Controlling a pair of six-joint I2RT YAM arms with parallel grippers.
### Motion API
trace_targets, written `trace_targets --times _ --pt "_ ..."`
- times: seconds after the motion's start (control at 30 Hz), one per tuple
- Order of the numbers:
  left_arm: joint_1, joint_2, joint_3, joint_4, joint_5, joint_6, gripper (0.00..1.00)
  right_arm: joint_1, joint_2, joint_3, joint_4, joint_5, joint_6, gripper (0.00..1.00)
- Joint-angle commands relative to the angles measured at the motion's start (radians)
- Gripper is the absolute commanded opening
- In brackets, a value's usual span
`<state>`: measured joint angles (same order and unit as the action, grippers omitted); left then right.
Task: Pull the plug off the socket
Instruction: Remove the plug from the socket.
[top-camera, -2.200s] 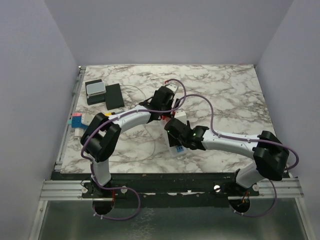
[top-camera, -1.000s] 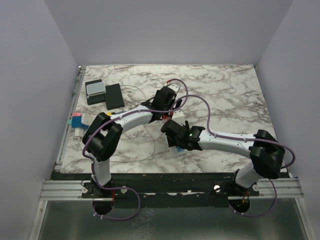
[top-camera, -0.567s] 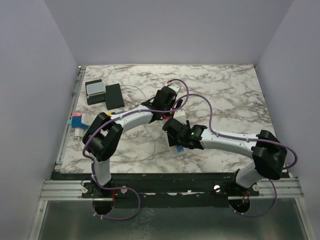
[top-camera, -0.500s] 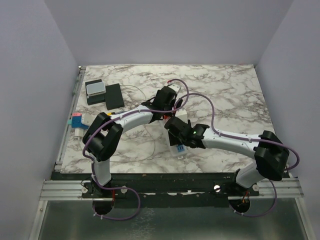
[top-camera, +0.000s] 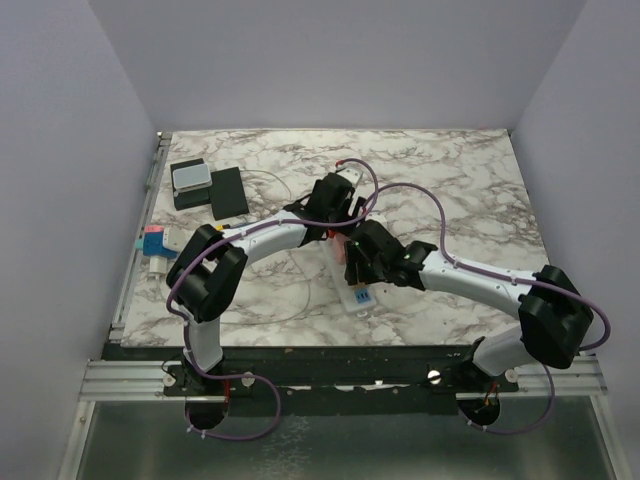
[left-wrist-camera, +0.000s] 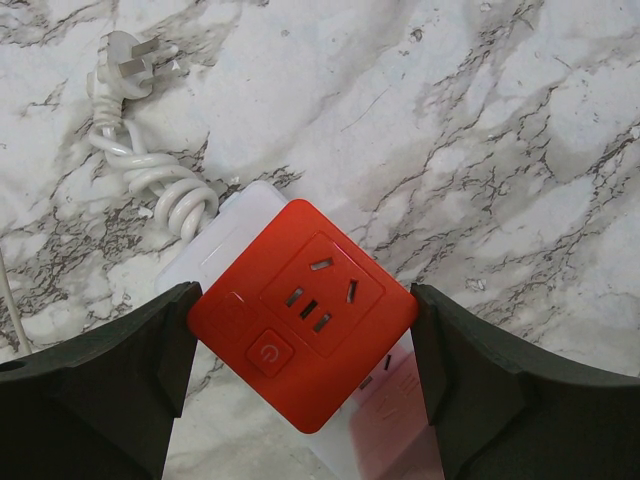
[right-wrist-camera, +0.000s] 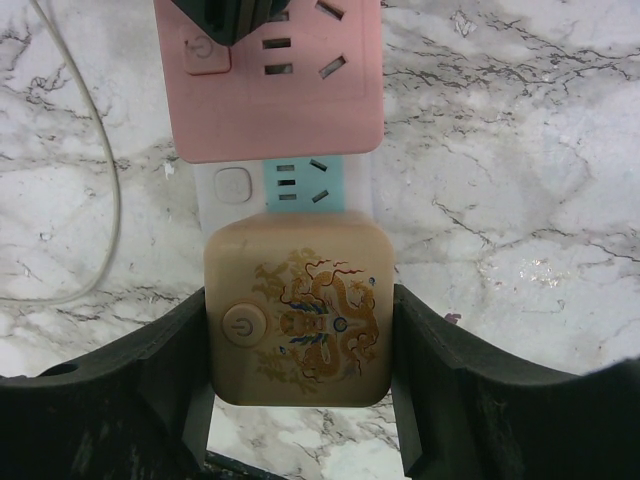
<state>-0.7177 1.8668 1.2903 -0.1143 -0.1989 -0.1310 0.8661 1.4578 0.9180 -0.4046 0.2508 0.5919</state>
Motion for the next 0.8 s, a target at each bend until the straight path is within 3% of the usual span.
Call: trace_targets --times 0.0,0.27,0.77 --pt "-0.002 0.063 -0.028 -0.156 -0.035 0.036 0.00 -0.032 -0.015 0.015 0.055 0.051 0.005 0.00" --pt "-0.003 0.069 -0.026 -0.156 -0.039 0.036 0.00 -0.024 -0.013 0.020 0.026 0.129 0.008 0.00" --pt "-0.002 0.072 -0.021 -0.160 -0.034 0.035 0.00 0.127 0.035 0.095 -0.057 0.335 0.073 0.00"
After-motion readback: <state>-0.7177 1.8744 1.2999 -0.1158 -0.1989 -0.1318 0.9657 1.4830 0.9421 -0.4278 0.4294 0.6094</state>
